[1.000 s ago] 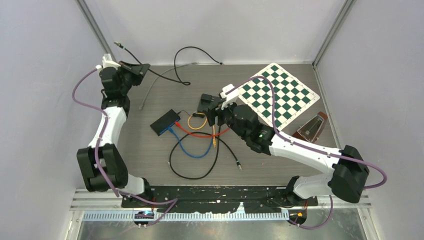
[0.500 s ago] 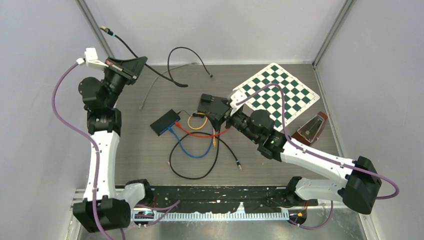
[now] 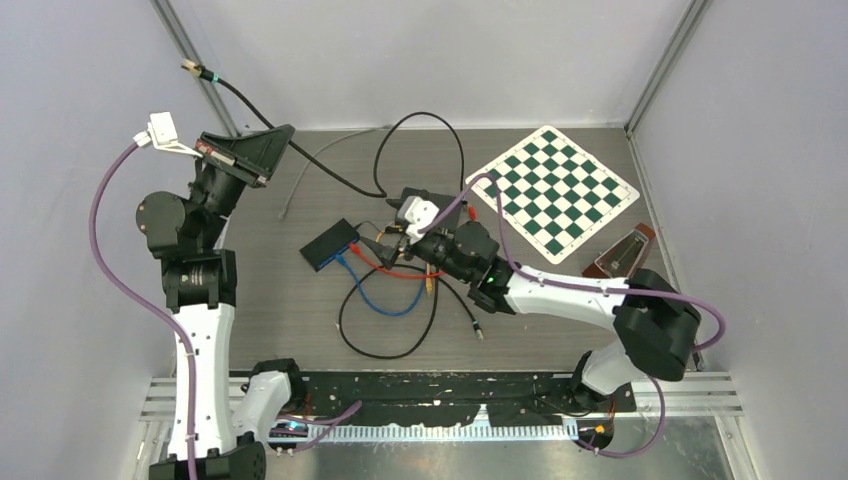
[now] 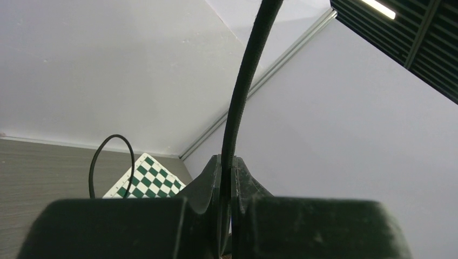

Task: Insert the plug into the switch port
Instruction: Pick up the connector from the center of the board.

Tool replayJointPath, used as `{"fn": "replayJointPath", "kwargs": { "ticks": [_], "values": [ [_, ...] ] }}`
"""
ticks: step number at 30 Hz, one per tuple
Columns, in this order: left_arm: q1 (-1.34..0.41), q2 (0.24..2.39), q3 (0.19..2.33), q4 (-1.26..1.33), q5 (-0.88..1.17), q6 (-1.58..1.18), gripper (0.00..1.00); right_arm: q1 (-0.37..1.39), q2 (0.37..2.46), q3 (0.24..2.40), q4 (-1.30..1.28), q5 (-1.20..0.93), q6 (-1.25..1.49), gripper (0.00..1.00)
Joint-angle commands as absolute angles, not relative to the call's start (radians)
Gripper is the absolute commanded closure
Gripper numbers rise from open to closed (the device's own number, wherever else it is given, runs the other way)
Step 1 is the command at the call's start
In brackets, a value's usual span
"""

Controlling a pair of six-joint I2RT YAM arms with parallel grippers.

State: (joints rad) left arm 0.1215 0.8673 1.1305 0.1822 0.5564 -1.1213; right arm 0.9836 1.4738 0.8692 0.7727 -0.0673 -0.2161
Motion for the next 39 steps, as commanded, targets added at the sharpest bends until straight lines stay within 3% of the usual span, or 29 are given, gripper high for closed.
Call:
{"fn": "replayJointPath", "kwargs": {
  "ticks": [1, 12, 21, 26, 31, 39],
  "values": [
    [0.118, 0.844, 1.117, 0.206, 0.591, -1.185, 1.0, 1.034, 1.533, 0.966, 0.928, 0.127, -0.334, 0.07],
    [0.118, 0.797, 1.153, 0.075, 0.589, -1.134, 1.0, 1.036, 1.64, 1.06, 1.094, 0.395, -0.622, 0.12],
    [0.141, 0.744, 1.187, -0.051, 0.557, -1.072, 1.0, 1.036, 1.465, 1.032, 0.984, 0.435, -0.749, 0.12],
    [0.15, 0.745, 1.208, -0.135, 0.592, -1.056, 1.0, 1.06, 1.286, 0.964, 0.838, 0.49, -0.66, 0.11],
    [0.152, 0.704, 1.117, -0.219, 0.549, -0.988, 1.0, 1.066, 1.121, 0.908, 0.387, 0.44, -0.294, 0.12],
    [0.125, 0.662, 0.829, -0.174, 0.575, -0.95, 1.0, 1.071, 0.944, 0.677, 0.212, 0.044, 0.06, 0.13]
  ]
}}
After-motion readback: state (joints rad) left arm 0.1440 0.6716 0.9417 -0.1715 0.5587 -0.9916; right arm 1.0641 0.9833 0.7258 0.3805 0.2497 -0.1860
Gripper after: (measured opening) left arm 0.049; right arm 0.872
